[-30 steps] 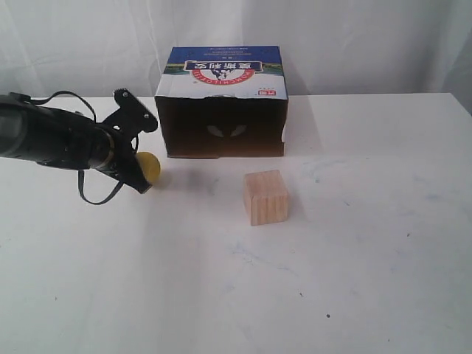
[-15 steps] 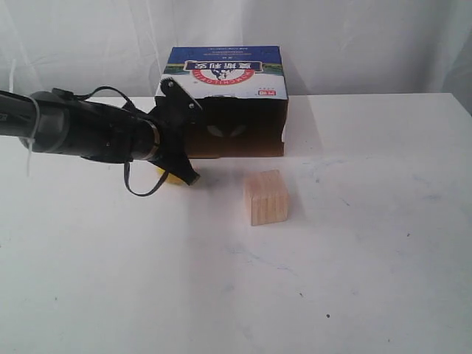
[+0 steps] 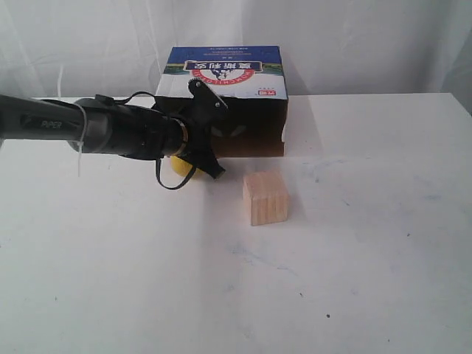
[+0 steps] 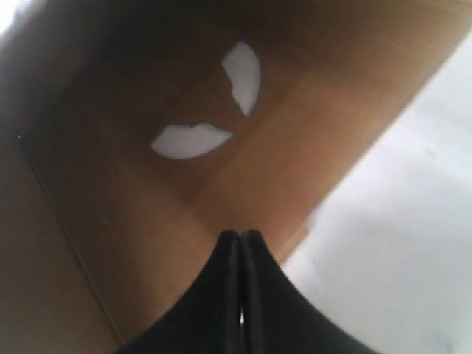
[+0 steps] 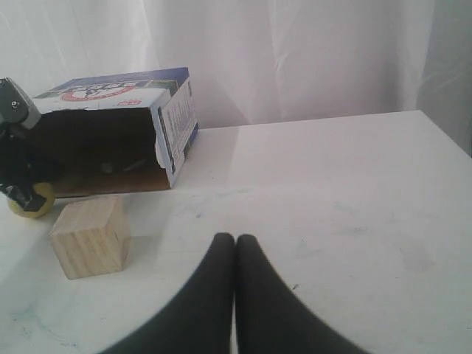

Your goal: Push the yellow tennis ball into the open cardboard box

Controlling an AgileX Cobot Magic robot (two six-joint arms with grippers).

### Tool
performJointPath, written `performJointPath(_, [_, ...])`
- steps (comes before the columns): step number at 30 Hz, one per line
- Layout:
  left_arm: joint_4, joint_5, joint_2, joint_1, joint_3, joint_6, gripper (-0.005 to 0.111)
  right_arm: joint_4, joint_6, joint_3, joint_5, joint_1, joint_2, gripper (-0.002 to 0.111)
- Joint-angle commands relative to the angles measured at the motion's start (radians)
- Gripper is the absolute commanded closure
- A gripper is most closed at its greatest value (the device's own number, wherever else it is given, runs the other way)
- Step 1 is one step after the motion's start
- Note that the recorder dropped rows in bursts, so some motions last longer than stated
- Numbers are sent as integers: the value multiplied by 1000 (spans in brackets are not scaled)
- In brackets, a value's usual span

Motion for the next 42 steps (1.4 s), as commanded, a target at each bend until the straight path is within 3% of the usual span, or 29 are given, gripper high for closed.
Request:
performJointPath(1, [27,17,26,4,-74,-2,107,-2,0,4,-7,-1,-7,108])
performJointPath(7, [65,27,28,4,-160,24,107,-2,0,4,-7,-1,-7,108])
performJointPath(12, [67,45,-3,-15,-157,17,107,-2,0,4,-7,-1,-7,108])
performJointPath(19, [75,199,-172,-35,40,22,107,-2,0,4,-7,-1,-7,108])
performJointPath(24, [75,275,-303,-7,230,4,107,-2,0,4,-7,-1,-7,108])
performJointPath(29, [75,260,-338,32,361,-9,107,-2,0,4,-7,-1,-7,108])
performJointPath(35, [70,208,-290,55,398,-11,107,-2,0,4,-7,-1,-7,108])
performJointPath(42, [62,120,-201,44,347,-58,107,-2,0,4,-7,-1,-7,108])
